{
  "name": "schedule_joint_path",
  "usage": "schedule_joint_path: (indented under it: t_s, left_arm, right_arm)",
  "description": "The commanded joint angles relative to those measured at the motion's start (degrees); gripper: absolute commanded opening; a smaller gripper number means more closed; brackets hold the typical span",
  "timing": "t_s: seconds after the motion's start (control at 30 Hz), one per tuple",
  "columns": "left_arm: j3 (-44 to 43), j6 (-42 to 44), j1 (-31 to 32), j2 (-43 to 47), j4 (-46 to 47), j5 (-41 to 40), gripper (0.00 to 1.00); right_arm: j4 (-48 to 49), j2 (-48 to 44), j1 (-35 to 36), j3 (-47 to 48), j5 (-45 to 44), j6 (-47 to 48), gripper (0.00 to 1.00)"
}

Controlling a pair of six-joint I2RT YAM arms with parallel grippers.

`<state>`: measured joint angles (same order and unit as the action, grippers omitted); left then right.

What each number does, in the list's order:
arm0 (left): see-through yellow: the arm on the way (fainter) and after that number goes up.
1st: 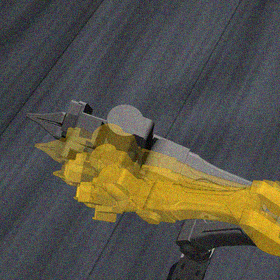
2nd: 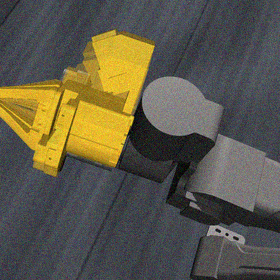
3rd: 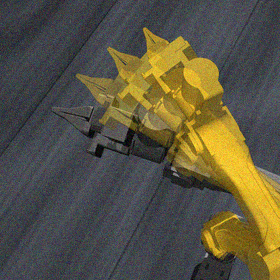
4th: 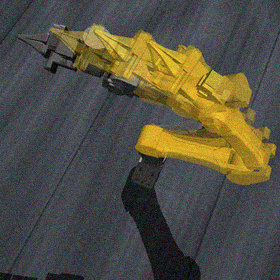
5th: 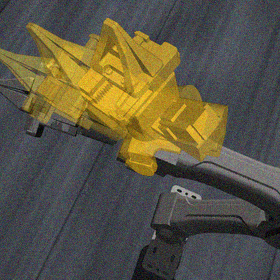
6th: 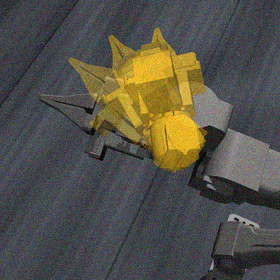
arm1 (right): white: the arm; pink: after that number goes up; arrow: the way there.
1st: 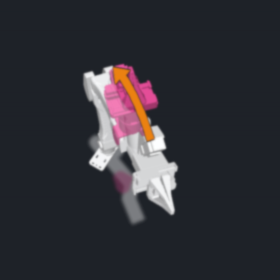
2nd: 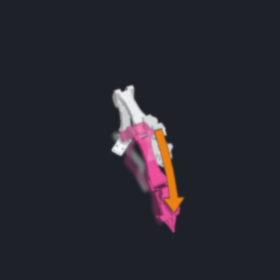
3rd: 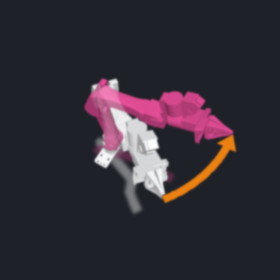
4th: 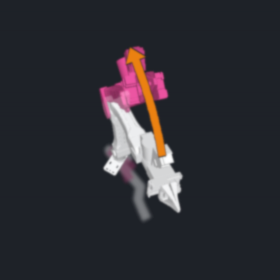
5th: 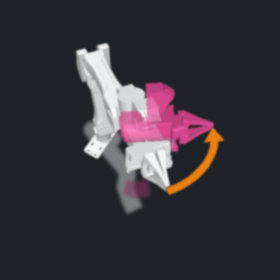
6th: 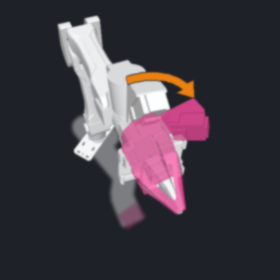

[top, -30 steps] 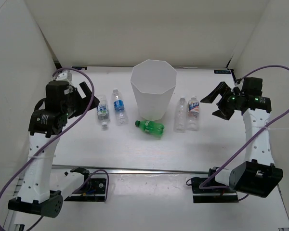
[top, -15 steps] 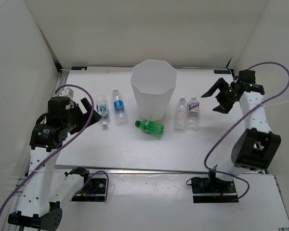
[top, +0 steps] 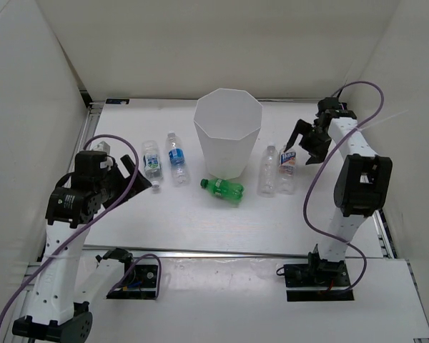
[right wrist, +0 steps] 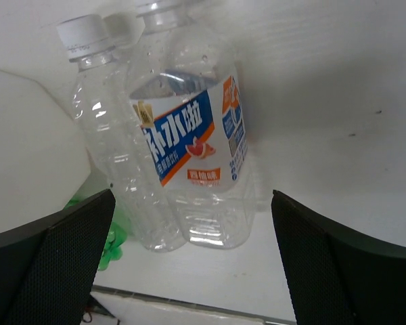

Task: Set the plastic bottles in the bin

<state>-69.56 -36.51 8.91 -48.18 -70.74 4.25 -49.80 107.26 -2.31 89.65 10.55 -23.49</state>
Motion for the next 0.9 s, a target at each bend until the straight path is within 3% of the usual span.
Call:
schedule_joint_path:
  t_s: [0.0, 0.53, 0.87]
  left_arm:
    - [1.0, -2.7, -0.2, 1.6, -1.9, -1.0, 1.00]
    - [5.7, -8.1, -0.7, 6.4, -8.7, -3.8, 1.00]
    - [5.8, -8.8, -0.7, 6.4, -7.3, -5.0, 1.00]
  right_arm:
    - [-1.9, 2.6, 1.2, 3.2, -5.2, 3.1, 1.00]
    - [-2.7, 13.4, 5.0, 6.5, -6.2, 3.6, 1.00]
    - [-3.2, 11.3, 4.0, 4.7, -6.9, 3.1, 0.63]
